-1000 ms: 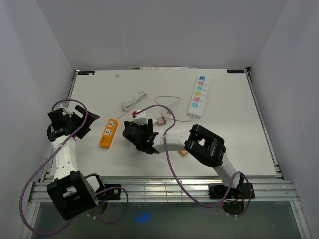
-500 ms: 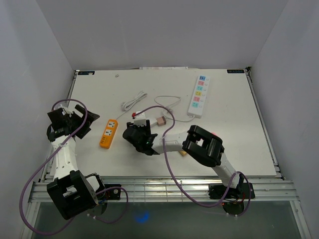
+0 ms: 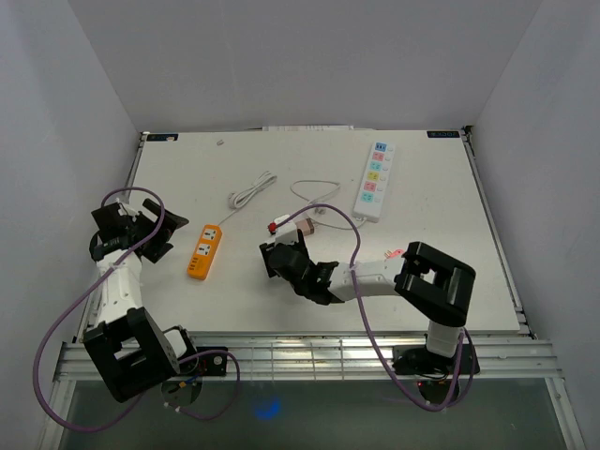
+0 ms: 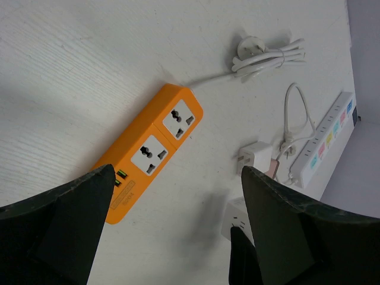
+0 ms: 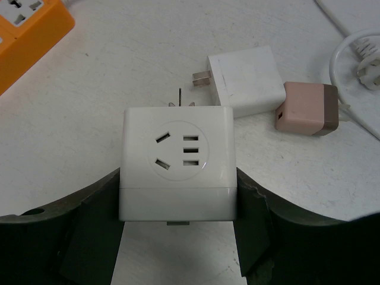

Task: Insert the plug
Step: Pick up the plug from the center of the board, then adjust the socket at the center of the board.

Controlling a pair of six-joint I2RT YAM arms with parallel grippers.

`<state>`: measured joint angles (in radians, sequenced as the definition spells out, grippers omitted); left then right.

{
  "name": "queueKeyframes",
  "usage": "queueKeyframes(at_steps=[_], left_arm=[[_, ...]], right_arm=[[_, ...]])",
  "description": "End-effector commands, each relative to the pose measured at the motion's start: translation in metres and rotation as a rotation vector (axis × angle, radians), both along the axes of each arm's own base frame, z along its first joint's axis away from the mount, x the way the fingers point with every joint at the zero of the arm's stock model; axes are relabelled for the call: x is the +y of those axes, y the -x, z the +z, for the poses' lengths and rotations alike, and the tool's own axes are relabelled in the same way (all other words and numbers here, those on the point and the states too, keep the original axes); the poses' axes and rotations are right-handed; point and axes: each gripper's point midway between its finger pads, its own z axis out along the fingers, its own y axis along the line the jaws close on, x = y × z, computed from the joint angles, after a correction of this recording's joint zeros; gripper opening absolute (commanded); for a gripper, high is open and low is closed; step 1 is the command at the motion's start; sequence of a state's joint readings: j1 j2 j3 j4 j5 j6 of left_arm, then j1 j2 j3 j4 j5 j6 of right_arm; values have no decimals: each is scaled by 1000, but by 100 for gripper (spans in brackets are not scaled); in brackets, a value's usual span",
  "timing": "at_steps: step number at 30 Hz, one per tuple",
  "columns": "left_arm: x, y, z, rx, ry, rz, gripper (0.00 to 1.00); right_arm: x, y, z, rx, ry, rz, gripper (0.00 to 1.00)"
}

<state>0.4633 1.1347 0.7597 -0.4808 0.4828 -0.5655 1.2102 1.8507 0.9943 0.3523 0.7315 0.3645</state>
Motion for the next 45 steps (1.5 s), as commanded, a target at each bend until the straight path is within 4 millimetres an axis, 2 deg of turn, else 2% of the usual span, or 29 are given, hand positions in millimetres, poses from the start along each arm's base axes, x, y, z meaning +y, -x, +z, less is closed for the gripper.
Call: queueKeyframes(at_steps=[1,2,8,12,13,18,20,27,34,38,45], left_arm=[[2,-1,-2,-6,6,12,98],[2,-1,-5,0,11,14,98],[-3,-4,-28,78,87,-9,98],[-2,-7,-41,120,121,16,98],[-2,-8,-43,127,127,23,98],[-1,-15,-49,138,152,87,98],[-2,-19,-52,139,133,104,98],[-12,-26,-77,211,118,134,98],[-36,-32,-103,272,153,111,98],[-66,-29,-106,293,157,52,98],[-129,-4,-102,287,180,-41,98]], right_arm=[[4,8,44,-67,-106,111,28],[0,9,55,-77,-123,119,28],[-19,21,74,-126,-88,254,28],[-30,34,86,-115,-136,366,25],[-36,34,100,-133,-170,376,25],[-54,40,104,-135,-178,429,25],[-62,36,105,-126,-178,441,25],[-75,36,104,-52,-212,520,23],[-77,42,106,-47,-225,547,21],[-78,42,106,-42,-226,549,20],[-78,41,97,15,-188,550,20]])
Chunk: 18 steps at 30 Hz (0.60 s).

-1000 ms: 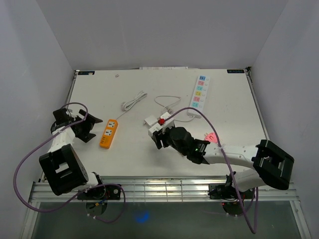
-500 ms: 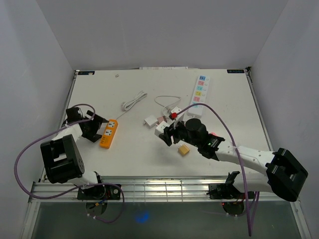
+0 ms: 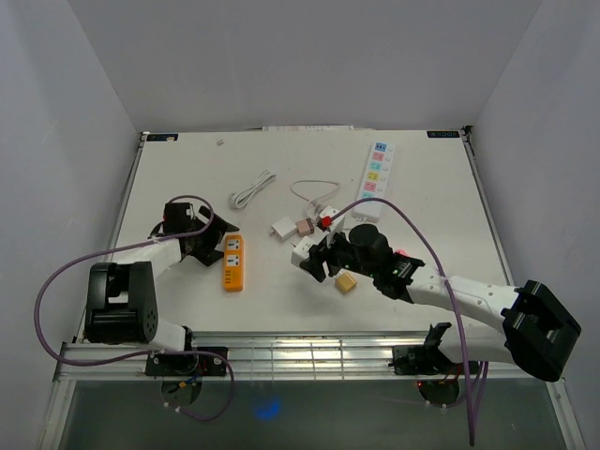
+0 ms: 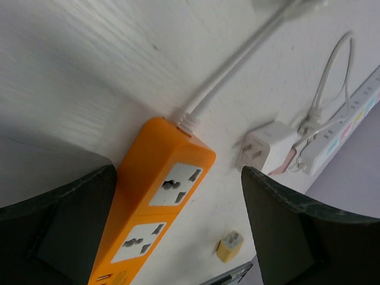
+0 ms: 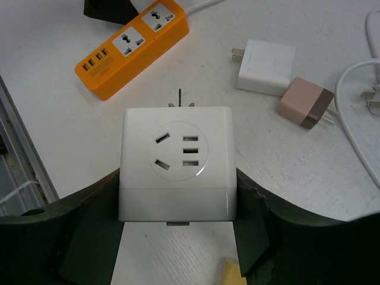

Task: Insert the plug
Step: Adjust the socket at the center of the board.

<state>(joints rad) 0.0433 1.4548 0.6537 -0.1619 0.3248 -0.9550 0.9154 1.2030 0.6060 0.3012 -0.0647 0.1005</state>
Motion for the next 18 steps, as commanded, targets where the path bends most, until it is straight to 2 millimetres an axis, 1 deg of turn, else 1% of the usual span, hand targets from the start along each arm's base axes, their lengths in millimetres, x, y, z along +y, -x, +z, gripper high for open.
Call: queueKeyframes(at_steps=[1,3,4,6,7,11,13,14,15,18], left_arm=[[-29,28,-12,72,12,-24,98],[-39,30,-9,62,12,-40,98],[-48,32,-9,60,15,-62,98],[-56,32,-8,52,6,-79,98],[-63,34,-11,63,5,-100,98],[-74,28,-8,55,4,-143,98],[-68,23,-7,58,-38,-134,98],[-65,19,-2,58,-63,-132,98],[-62,17,0,53,-87,-138,98],[-48,10,6,45,-114,-108,98]], right_arm=[[7,-3,17,-3,-15,18,19],[7,-1,16,7,0,33,18],[7,-1,17,3,4,40,18],[5,1,15,12,23,46,18],[4,1,15,10,26,45,18],[6,1,18,5,41,67,18],[9,3,17,11,47,87,18],[10,3,18,13,48,90,19],[11,3,20,9,46,98,19],[13,3,16,19,56,107,18]])
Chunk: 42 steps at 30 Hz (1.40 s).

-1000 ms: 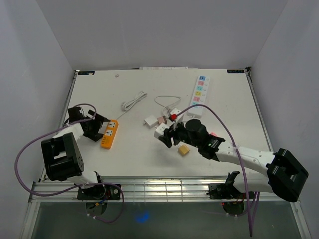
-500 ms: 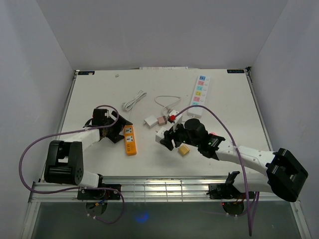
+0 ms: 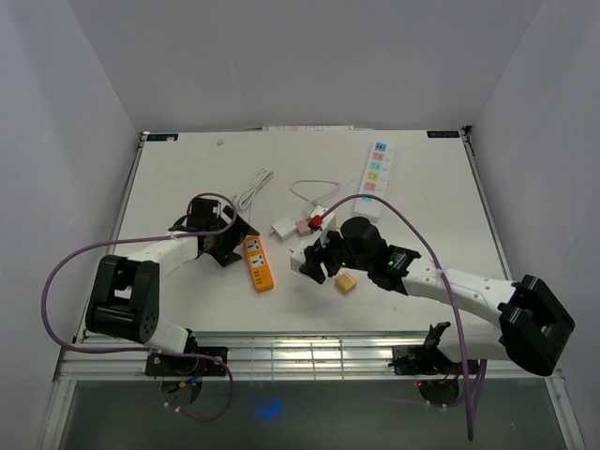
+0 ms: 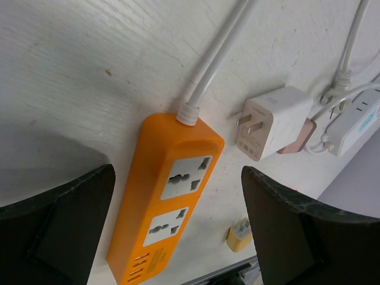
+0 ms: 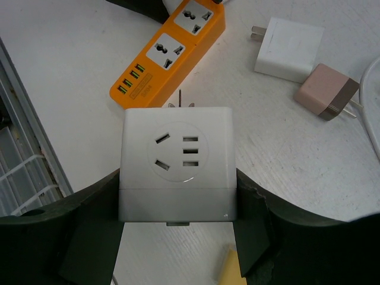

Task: Insert the plug
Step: Adjust the socket at the center of the board.

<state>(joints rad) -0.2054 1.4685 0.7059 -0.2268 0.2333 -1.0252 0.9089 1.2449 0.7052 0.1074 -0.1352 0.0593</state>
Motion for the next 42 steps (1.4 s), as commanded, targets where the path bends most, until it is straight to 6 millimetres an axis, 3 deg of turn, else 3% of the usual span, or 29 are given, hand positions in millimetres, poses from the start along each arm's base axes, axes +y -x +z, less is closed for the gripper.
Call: queueKeyframes(at_steps=[1,7,14,18,27,34,42], left_arm=[[28,-10,6,-9,-74,50,98],[47,-31,21,-70,-96,100,98],[34,-48,16,-84,-22,90,98],[22,-48,12,-94,28,79,98],[-8,-59,3,-84,40,38,98],[-26,-59,-7,-60,31,5,98],[-38,-55,-4,-73,31,-19,98]], right_arm=[[13,-7,22,-43,-46,33,19],[14,-31,5,-42,-12,-85,13],[31,-45,-14,-12,-22,-127,9],[46,-40,-34,18,-13,-88,8],[67,-16,-51,21,5,-18,8],[79,1,-51,9,3,52,8],[82,16,-54,-5,2,114,8]])
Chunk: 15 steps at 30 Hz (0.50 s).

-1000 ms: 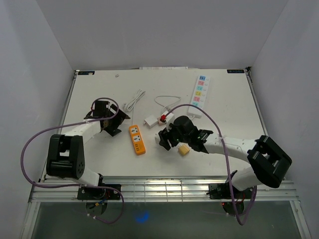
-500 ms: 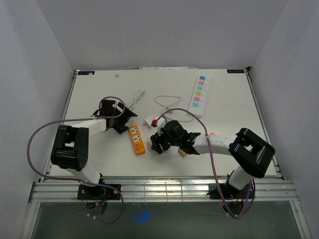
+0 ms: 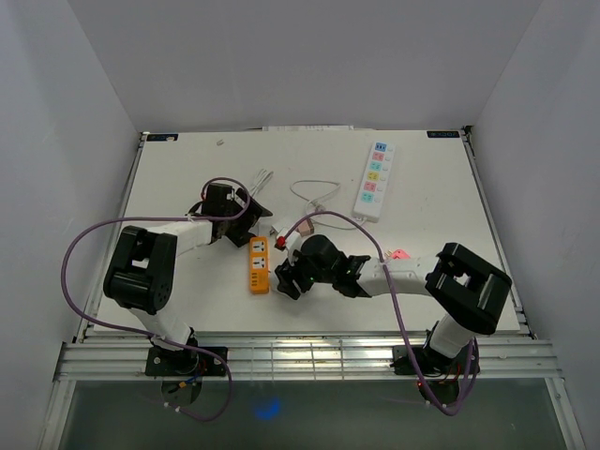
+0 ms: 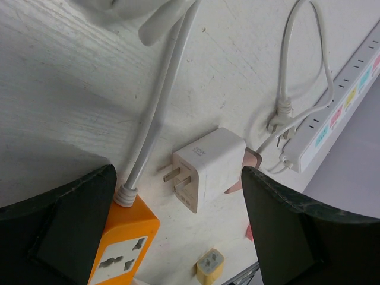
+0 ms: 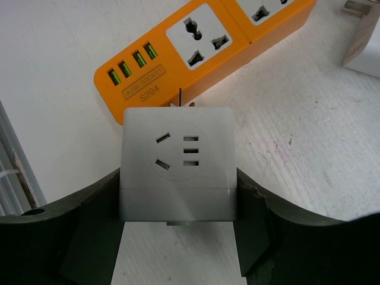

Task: Insert the plug
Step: Adjust the socket at the center of the board.

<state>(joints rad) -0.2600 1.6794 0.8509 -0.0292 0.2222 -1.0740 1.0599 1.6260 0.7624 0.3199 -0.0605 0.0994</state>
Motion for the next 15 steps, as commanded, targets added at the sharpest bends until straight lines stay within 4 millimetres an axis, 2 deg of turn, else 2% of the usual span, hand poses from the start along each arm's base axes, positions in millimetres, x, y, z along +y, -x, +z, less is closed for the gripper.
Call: queueKeyframes(at_steps=[1,5,6,8,9,10,15], left_arm=[[-6,10,-8,37,-14,-19,98],[-21,13,-3,14,4,-83,98],[-25,12,-2,15,3,-98,98],[-34,17,-4,27,-3,-128,98],[-36,18,-4,27,-4,-136,98],[-39,20,-6,32,-7,-144,98],[-32,21,-9,35,-61,-165,98]], right_arm=[[20,2,27,-62,-105,62,8],[14,10,30,-62,-122,89,8],[8,6,33,-75,-116,55,9],[-4,8,25,-74,-96,36,8],[-8,7,31,-89,-106,22,8],[-15,10,26,-84,-93,16,8],[-33,10,38,-104,-99,-30,8]])
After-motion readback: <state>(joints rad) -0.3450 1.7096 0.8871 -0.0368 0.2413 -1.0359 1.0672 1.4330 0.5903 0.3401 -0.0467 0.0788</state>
